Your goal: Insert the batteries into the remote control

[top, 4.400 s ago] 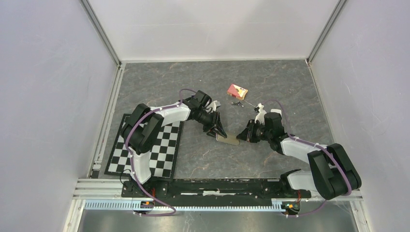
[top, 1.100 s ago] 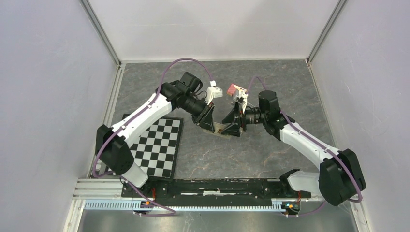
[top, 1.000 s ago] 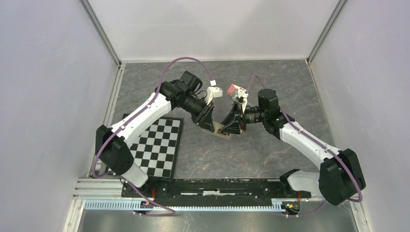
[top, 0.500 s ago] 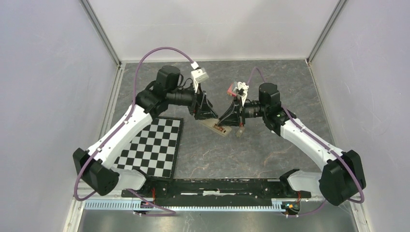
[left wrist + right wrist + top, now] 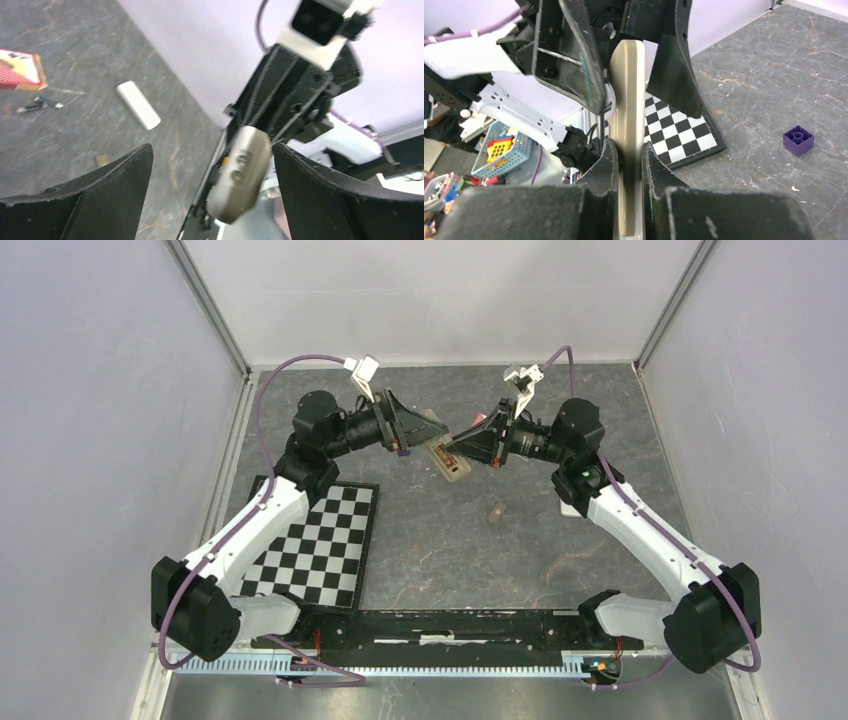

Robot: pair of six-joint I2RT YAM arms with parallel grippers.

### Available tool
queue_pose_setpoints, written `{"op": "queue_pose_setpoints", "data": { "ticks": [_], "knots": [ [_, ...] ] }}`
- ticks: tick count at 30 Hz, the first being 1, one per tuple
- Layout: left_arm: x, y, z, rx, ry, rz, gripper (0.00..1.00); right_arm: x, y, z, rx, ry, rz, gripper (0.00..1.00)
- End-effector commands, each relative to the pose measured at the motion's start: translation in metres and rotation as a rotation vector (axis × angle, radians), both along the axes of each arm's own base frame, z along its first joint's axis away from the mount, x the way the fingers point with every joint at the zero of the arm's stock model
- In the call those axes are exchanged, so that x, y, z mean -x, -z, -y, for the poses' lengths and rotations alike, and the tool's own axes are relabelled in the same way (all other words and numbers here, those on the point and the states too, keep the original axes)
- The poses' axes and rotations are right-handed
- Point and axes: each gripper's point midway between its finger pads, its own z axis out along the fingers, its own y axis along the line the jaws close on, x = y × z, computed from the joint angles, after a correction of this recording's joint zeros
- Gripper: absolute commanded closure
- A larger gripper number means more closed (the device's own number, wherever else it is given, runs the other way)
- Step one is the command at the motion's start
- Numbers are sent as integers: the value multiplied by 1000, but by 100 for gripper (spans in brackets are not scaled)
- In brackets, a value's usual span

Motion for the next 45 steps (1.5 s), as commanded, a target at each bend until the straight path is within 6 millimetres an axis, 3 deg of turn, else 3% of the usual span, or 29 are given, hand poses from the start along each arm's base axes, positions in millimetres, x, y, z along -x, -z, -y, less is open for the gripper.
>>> {"op": "queue_pose_setpoints", "data": {
  "ticks": [1, 6, 10, 12, 14, 15, 16, 17, 19, 21, 26, 30, 32, 35, 39, 42, 45],
  "knots": [
    [10, -66, -3, 295, 16, -9, 7, -5, -34, 2, -121, 58, -25, 100],
    [15, -73, -2, 392, 62, -32, 35, -15, -33, 1, -162, 102, -142, 100],
    [15, -70, -3, 391, 56, -30, 42, -22, -26, -2, -183, 114, -222, 100],
    [14, -69, -3, 383, 48, -23, 52, -23, -26, -2, -185, 111, -229, 100],
    [12, -69, -4, 371, 38, -11, 72, -23, -24, -3, -182, 110, -235, 100],
    [10, -67, -4, 363, 29, -9, 82, -24, -21, -3, -178, 111, -239, 93],
    [6, -65, -5, 353, 18, -11, 93, -24, -20, -3, -175, 113, -236, 78],
    [2, -61, -7, 338, 1, -14, 98, -26, -18, -2, -170, 120, -226, 63],
    [-7, -50, -11, 296, -42, -24, 98, -34, -12, 7, -166, 166, -219, 42],
    [-18, -34, -19, 227, -105, -23, 98, -48, -2, 24, -167, 248, -234, 28],
    [-41, 21, -55, -53, -319, -32, 98, -85, 57, 79, -87, 493, -262, 24],
    [-41, 44, -71, -174, -356, -32, 98, -113, 126, 115, 217, 697, -216, 28],
    [-40, 45, -72, -191, -347, -23, 98, -124, 152, 128, 340, 742, -186, 37],
    [-40, 44, -69, -198, -326, -10, 98, -140, 185, 143, 493, 797, -163, 55],
    [-46, 45, -65, -212, -305, -9, 98, -160, 212, 153, 649, 835, -129, 70],
    [-52, 44, -61, -216, -286, -11, 98, -173, 227, 153, 729, 819, -94, 70],
    [-58, 46, -56, -218, -267, -20, 98, -184, 241, 144, 764, 756, -80, 60]
  ]
}}
